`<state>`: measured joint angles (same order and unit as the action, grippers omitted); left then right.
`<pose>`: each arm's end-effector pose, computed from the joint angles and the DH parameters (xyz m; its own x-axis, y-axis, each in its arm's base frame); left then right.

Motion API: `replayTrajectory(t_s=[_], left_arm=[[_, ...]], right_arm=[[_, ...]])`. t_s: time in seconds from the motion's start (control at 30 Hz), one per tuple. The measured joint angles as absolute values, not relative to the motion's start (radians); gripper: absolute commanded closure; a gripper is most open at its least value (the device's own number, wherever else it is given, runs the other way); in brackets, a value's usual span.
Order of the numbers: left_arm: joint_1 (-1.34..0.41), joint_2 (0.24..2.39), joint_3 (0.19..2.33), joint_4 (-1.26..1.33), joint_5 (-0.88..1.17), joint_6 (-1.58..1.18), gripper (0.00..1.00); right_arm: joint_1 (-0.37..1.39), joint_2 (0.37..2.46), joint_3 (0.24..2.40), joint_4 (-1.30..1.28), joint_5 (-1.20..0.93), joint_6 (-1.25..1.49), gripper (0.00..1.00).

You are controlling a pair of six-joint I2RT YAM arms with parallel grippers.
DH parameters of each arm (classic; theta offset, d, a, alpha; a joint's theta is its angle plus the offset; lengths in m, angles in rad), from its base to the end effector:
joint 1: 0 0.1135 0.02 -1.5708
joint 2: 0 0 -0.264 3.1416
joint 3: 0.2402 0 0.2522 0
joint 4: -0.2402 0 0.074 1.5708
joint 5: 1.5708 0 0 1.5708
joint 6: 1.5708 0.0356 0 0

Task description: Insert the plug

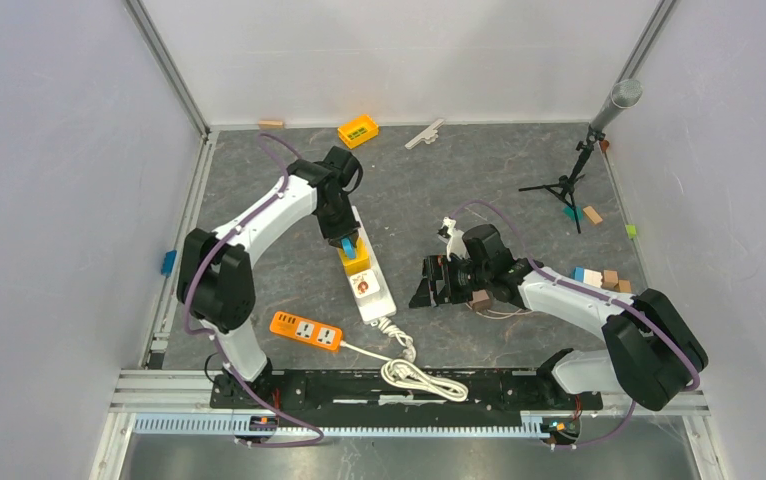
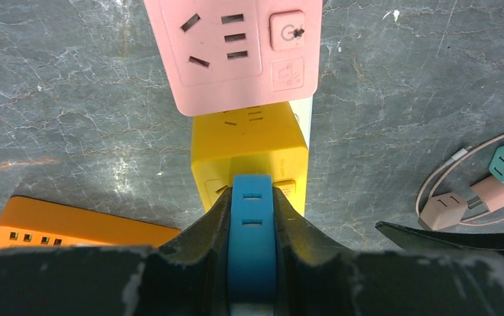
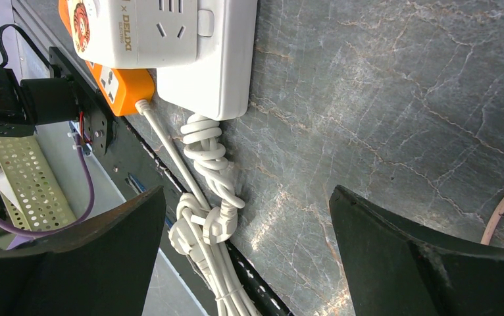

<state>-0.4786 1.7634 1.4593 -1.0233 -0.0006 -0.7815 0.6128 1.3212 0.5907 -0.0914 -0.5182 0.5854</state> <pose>0.3095 -0.1605 0.2501 -0.9358 -0.3080 -0.1715 -0.2799 0.9450 -0.1693 0.1933 0.1575 0.1737 -0.9279 -0.0656 -0.3670 -0.3153 0.6634 0.6786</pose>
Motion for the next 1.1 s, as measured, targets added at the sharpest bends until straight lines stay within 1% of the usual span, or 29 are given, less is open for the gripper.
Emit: replayTrajectory(t_s=[0.3,0.67,0.7,0.73,0.77,0.8,0.83,0.9,0.97,1.0,1.03,1.07,1.1], left_arm=[[-0.496,1.8,1.494,-1.069,-0.05,-0.783,0.98],[-0.505,1.786,1.468,-1.038,-0.055,-0.781,0.98],[-0.505,1.785,1.468,-1.037,-0.053,-0.781,0.95],[-0.505,1.784,1.468,-1.037,-0.052,-0.781,0.86],[-0.505,1.784,1.468,-1.037,-0.052,-0.781,0.74],[-0.505,1.783,1.468,-1.037,-0.052,-0.781,0.65],[-0.505,1.782,1.468,-1.037,-0.052,-0.781,0.6],[-0.505,1.781,1.467,-1.039,-0.053,-0.778,0.52],[-0.505,1.777,1.466,-1.049,-0.055,-0.776,0.5],[-0.505,1.777,1.465,-1.046,-0.052,-0.776,0.45],[-0.505,1.776,1.465,-1.044,-0.052,-0.776,0.45],[-0.506,1.775,1.465,-1.042,-0.053,-0.777,0.4],[-0.506,1.775,1.465,-1.041,-0.053,-0.776,0.39]], right_arm=[[0.613,1.321,0.591,-0.091,-0.518,0.585,0.02],[0.613,1.321,0.59,-0.091,-0.518,0.586,0.02],[0.613,1.321,0.59,-0.091,-0.518,0.586,0.02],[0.613,1.321,0.59,-0.091,-0.518,0.586,0.02],[0.613,1.321,0.59,-0.091,-0.518,0.586,0.02],[0.613,1.321,0.59,-0.091,-0.518,0.585,0.02],[0.613,1.321,0.59,-0.091,-0.518,0.585,0.02],[0.613,1.321,0.591,-0.091,-0.518,0.585,0.02],[0.613,1.321,0.591,-0.091,-0.518,0.585,0.02],[0.613,1.321,0.591,-0.091,-0.518,0.585,0.02],[0.613,1.321,0.59,-0.091,-0.518,0.585,0.02],[0.613,1.321,0.59,-0.091,-0.518,0.585,0.02],[0.613,1.321,0.591,-0.091,-0.518,0.585,0.02]])
